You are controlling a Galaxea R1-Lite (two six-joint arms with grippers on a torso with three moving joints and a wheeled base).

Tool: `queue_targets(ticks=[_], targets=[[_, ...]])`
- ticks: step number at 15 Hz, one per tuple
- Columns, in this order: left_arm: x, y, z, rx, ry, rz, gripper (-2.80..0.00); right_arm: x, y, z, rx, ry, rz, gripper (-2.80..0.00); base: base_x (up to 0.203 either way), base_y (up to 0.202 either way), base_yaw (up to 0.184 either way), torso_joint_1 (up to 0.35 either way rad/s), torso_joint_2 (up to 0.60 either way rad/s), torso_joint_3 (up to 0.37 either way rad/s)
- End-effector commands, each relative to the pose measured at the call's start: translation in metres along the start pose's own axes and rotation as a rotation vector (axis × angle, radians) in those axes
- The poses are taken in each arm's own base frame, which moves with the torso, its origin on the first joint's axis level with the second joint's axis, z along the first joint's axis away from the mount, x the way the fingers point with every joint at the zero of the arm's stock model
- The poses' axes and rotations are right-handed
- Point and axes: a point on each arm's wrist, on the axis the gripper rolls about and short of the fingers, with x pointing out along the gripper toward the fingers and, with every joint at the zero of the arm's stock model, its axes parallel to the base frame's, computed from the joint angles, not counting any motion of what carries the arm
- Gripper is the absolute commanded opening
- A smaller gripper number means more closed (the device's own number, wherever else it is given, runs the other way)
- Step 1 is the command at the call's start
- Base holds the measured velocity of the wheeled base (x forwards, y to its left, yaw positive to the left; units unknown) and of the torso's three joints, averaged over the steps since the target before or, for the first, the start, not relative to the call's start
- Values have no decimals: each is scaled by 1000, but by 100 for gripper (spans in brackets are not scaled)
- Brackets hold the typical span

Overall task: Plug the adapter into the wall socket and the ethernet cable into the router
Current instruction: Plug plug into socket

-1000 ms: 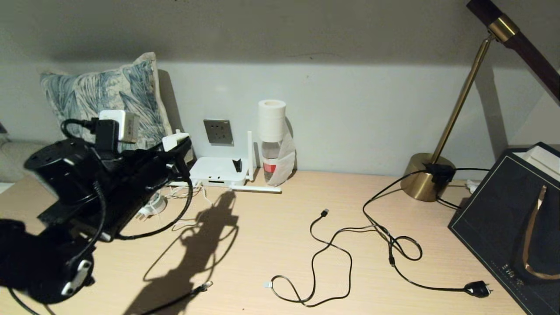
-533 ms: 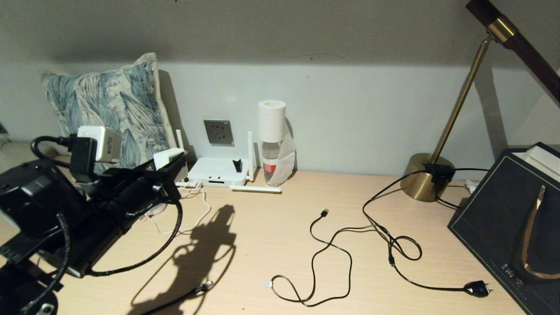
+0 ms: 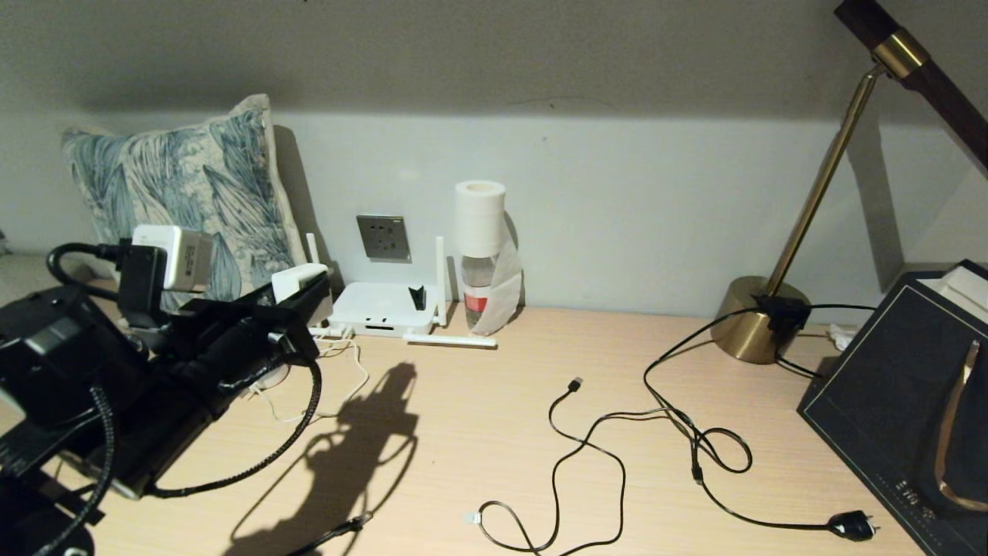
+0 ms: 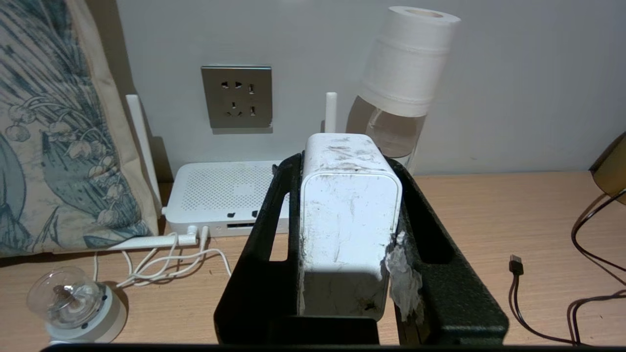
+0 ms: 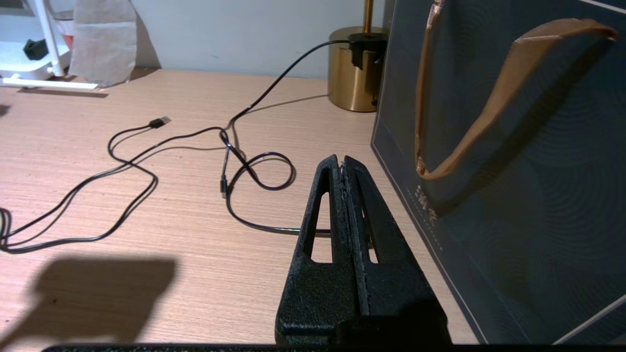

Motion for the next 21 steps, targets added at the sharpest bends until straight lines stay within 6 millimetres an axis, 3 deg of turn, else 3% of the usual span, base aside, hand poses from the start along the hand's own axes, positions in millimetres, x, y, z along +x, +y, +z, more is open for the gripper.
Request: queue_targets(ticks=[1, 4, 6, 9, 16, 19, 21], targets=[[0, -1, 0, 1, -5, -4, -280, 2, 0, -10, 0, 35, 0, -280, 0, 0, 0, 0, 0, 0], [7, -2, -2, -1, 1, -10, -280, 2, 0, -10, 0, 35, 0, -280, 0, 0, 0, 0, 0, 0], [23, -1, -20, 5, 55, 0, -280, 2, 0, -10, 0, 35, 0, -280, 0, 0, 0, 0, 0, 0], [69, 9, -54, 13, 109, 48, -280, 2, 0, -10, 0, 35, 0, -280, 0, 0, 0, 0, 0, 0], [181, 42, -119, 26, -25, 134, -280, 2, 0, -10, 0, 35, 0, -280, 0, 0, 0, 0, 0, 0], [211, 60, -144, 33, -77, 135, -280, 2, 0, -10, 0, 35, 0, -280, 0, 0, 0, 0, 0, 0], [221, 64, -148, 32, -104, 113, -280, 2, 0, -10, 0, 35, 0, -280, 0, 0, 0, 0, 0, 0]])
